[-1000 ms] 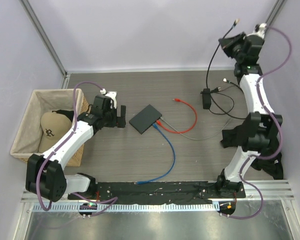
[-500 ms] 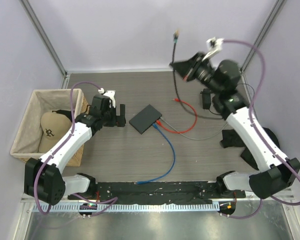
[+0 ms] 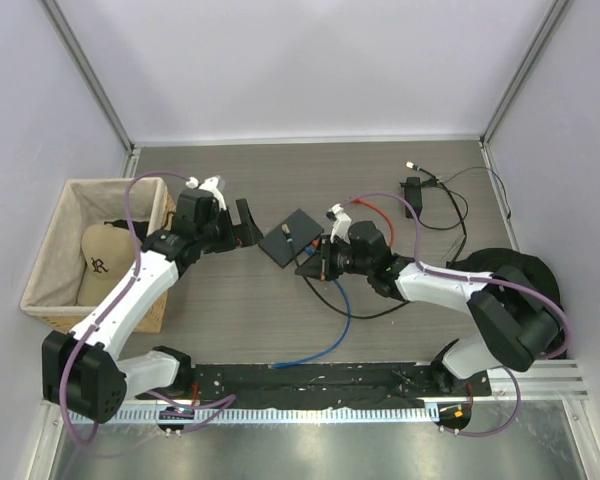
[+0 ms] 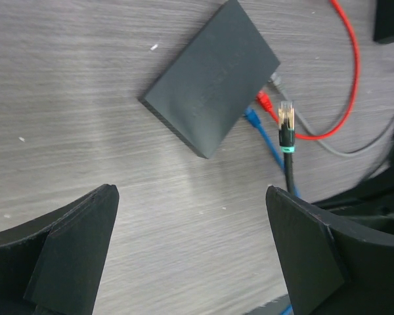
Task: Insert the plug into the switch port
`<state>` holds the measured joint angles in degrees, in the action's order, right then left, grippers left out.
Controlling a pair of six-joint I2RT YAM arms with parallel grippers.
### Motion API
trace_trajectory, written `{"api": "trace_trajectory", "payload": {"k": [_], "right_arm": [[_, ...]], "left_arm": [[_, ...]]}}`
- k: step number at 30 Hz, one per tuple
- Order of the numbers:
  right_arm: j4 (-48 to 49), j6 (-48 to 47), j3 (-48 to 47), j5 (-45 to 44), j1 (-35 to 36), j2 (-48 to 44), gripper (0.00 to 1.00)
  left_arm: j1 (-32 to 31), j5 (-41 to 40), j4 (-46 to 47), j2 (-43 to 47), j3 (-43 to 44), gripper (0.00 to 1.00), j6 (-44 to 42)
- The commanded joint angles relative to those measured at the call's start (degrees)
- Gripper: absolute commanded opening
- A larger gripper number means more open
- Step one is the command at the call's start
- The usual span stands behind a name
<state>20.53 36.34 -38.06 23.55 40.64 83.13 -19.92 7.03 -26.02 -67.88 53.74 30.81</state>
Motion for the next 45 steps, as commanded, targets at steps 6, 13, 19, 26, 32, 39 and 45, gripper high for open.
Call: {"api": "trace_trajectory", "payload": {"k": [6,13,19,26,32,39,45], "right_arm": [[24.4,6.8,2.7,7.7,0.8,4.9,0.01],[40.2,15.3,5.6,12.8,0.8,11.0,0.01],[43.8,16.7,6.1,14.0,1.1,12.5,0.01],[43.3,16.6,5.8,14.5,1.5,12.9,0.01],[42.1,15.8,5.5,13.7,1.5,12.8,0.01],[38.6,13.5,4.4,11.7,1.5,12.1,0.05],[14.7,-5.3,-0.7,-5.2,5.5,1.6,0.49]], "left_arm": [[-0.1,6.5,7.5,1.3,-1.6,0.98,12.0],[-0.1,7.2,12.7,-0.3,-1.9,0.92,15.8],[-0.2,7.3,14.5,-4.2,-1.7,0.8,17.4],[-0.5,8.6,15.6,-7.5,-0.5,0.6,17.7],[-1.2,10.0,15.6,-7.2,-0.9,0.34,18.2],[-1.5,10.6,13.5,-6.3,-2.4,0.0,19.2],[-2.1,2.9,3.8,-5.7,-0.7,0.0,23.3]]}}
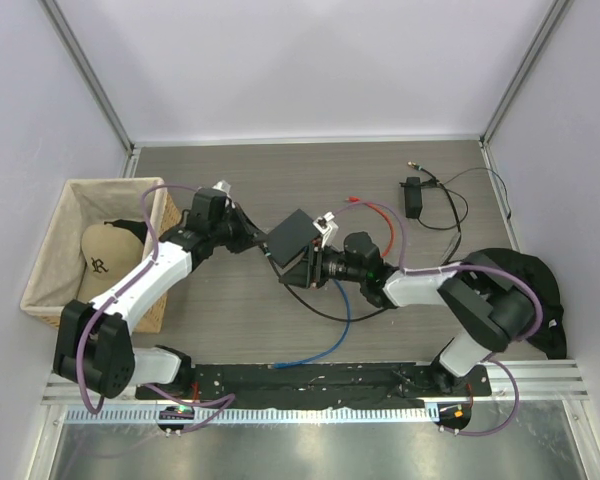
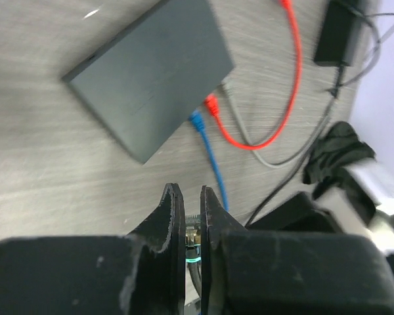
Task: Insert the plug into the switch port
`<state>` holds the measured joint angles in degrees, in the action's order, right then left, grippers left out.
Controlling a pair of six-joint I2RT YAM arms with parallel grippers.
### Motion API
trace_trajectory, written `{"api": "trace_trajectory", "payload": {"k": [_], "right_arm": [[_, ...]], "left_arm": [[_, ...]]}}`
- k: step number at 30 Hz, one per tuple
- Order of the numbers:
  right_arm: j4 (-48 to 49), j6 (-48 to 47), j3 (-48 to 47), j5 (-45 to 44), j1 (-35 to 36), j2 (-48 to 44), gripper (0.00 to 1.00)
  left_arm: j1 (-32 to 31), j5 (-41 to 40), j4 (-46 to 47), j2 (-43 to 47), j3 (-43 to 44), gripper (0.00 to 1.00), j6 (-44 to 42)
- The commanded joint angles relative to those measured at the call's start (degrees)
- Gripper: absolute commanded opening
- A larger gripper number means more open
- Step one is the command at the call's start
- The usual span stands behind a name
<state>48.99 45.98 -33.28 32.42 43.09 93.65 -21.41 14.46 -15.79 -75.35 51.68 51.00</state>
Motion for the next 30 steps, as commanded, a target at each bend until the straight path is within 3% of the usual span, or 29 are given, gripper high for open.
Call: {"api": "trace_trajectory", "payload": {"k": [1,6,13,19,30], "right_arm": [[-20.4,-18.4,-6.5,-17.8,4.4,-10.4,0.54],[-28.2,-34.2,-11.0,-43.6,12.7,-14.5,0.61],[-26.6,-47.3,-16.1,-62.6,22.5,-8.8,0.6],[-22.3,-51.8,-17.4,-69.0,25.3,-2.6,0.58],[-17.7,-55.1,-20.4,-71.3,26.7,2.7,0.54]], "left_arm": [[-0.9,-5.0,-8.4,1.6,1.8,0.0,4.7],[-2.9,-8.3,-13.7,-0.5,5.0,0.0,7.1],[-4.0,-9.5,-16.1,-2.3,8.3,0.0,9.3],[-4.2,-8.9,-16.8,-2.8,9.3,0.0,9.9],[-4.4,-9.2,-17.3,-3.0,9.4,0.0,10.2]]}}
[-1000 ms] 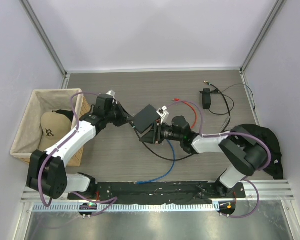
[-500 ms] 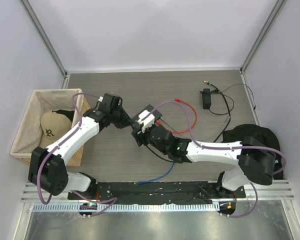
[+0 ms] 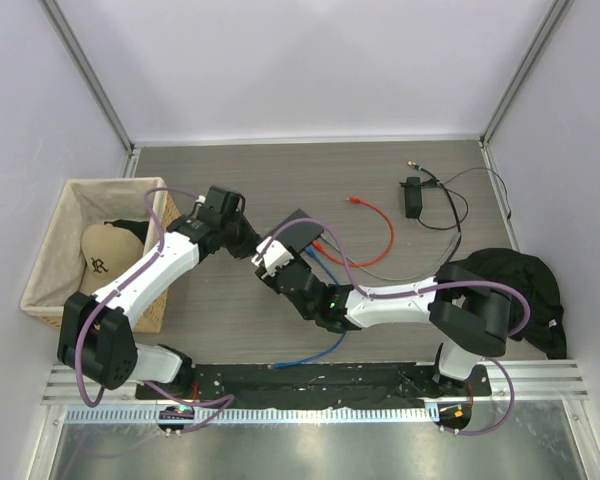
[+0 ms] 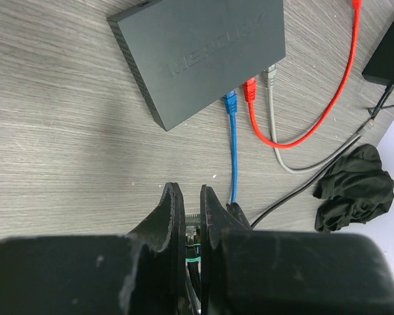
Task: Insert the plug into the switch port
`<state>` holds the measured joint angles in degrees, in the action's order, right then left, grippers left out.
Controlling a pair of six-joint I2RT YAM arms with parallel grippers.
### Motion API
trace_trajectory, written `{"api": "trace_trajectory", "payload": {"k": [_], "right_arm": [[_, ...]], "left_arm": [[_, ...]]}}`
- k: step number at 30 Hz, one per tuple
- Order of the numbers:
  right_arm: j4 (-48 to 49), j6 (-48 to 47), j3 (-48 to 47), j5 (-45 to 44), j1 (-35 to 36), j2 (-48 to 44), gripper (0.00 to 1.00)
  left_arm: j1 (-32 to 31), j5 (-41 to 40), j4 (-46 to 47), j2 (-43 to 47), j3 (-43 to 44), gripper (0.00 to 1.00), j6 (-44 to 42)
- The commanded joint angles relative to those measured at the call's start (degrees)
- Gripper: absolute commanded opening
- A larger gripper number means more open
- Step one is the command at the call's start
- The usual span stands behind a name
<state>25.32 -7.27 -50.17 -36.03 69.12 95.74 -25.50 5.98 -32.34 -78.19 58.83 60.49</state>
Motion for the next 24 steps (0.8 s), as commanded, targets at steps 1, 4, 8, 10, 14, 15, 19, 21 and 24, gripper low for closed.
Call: {"api": "trace_trajectory", "payload": {"k": [1,4,8,10,14,15,19,21,24], "right_arm": [[6.1,-1.9,-3.9,-2.6,0.7,0.6,0.54],[6.1,-1.6,-4.6,-1.9,0.8,0.9,0.53],[5.6,-1.7,-5.5,-2.0,0.8,1.9,0.49],[4.6,-1.5,-6.3,-2.5,0.8,2.6,0.46],[3.7,-1.3,-7.0,-2.4,0.8,3.1,0.3],[3.1,-1.3,-7.2,-2.4,0.8,3.3,0.29],[2.4,-0.9,-7.1,-2.6,0.8,3.5,0.14],[2.1,-0.5,-6.7,-1.9,0.8,2.6,0.02],[1.0,0.7,-5.7,-0.7,0.6,1.0,0.01]], "left_arm": [[-0.3,-0.8,-0.9,-0.2,2.3,0.0,0.7],[-0.3,-0.7,-0.8,-0.5,2.3,0.0,0.7],[-0.4,-0.5,-0.6,-0.6,2.4,0.0,0.8],[-0.4,-0.5,-0.6,-0.6,2.5,0.0,0.8],[-0.5,-0.6,-0.6,-0.5,2.5,0.0,0.8],[-0.4,-0.6,-0.6,-0.6,2.5,0.0,0.8],[-0.4,-0.8,-0.8,-0.5,2.9,0.0,0.5],[-0.4,-1.7,-1.1,-0.5,3.0,0.01,0.0],[-0.5,-3.5,-1.3,-0.4,3.7,0.14,-2.1]]}}
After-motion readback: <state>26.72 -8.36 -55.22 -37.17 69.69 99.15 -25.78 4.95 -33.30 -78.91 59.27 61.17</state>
